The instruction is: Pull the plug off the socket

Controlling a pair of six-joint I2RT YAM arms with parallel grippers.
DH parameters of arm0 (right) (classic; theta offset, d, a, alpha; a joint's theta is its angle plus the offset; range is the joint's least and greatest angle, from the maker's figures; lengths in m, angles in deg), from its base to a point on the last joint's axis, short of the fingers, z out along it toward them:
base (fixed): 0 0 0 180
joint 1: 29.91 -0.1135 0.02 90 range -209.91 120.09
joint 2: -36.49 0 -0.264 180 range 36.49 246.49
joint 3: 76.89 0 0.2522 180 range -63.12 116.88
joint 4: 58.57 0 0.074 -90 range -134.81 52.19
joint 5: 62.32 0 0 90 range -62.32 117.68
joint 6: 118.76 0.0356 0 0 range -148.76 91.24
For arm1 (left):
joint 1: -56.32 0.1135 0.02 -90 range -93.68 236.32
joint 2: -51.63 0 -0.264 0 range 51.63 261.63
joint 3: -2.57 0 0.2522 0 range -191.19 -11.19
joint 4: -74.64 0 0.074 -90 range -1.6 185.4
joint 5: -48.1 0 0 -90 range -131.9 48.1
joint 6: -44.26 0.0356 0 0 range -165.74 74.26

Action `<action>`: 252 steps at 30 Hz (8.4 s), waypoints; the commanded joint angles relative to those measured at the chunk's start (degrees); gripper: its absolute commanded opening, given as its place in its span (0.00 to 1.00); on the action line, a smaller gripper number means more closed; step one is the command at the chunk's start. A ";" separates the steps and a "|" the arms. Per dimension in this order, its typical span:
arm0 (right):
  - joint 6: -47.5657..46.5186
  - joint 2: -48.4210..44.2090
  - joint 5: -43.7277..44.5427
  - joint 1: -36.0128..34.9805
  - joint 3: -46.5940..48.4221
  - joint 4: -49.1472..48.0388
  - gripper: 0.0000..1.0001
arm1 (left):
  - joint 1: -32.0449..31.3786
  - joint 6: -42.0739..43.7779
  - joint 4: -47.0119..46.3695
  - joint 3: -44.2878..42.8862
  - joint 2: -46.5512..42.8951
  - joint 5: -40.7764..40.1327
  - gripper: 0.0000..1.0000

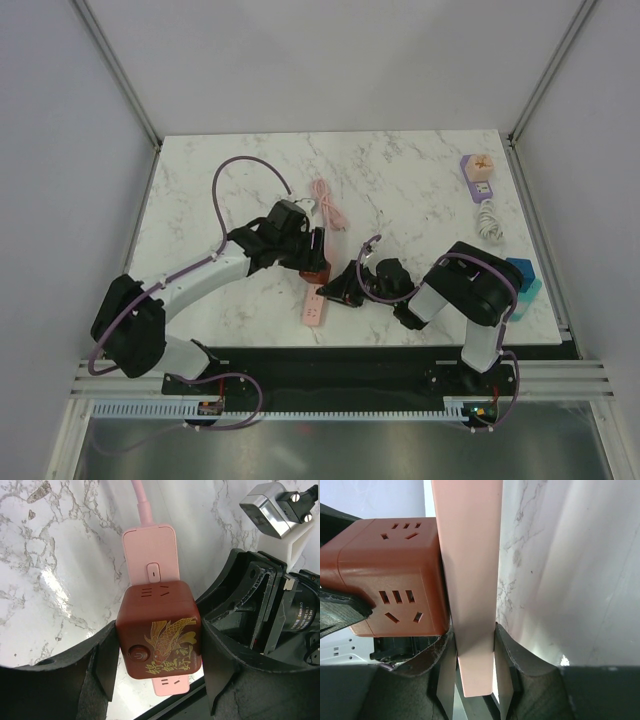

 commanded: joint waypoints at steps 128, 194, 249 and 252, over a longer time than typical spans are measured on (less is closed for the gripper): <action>-3.35 -5.47 10.10 1.87 0.55 25.74 0.00 | -2.71 -5.11 2.97 -4.11 1.56 -7.92 0.02; -11.70 -7.23 7.38 4.15 3.44 31.96 0.00 | 5.12 -1.77 -0.72 1.78 -1.87 6.32 0.70; -9.94 -2.92 14.32 2.30 7.93 35.13 0.00 | -5.96 -1.33 -0.72 1.78 -6.52 -11.36 0.02; -9.77 -2.57 14.41 2.39 7.58 35.22 0.00 | -2.45 -3.78 -4.65 3.01 -8.44 2.77 0.02</action>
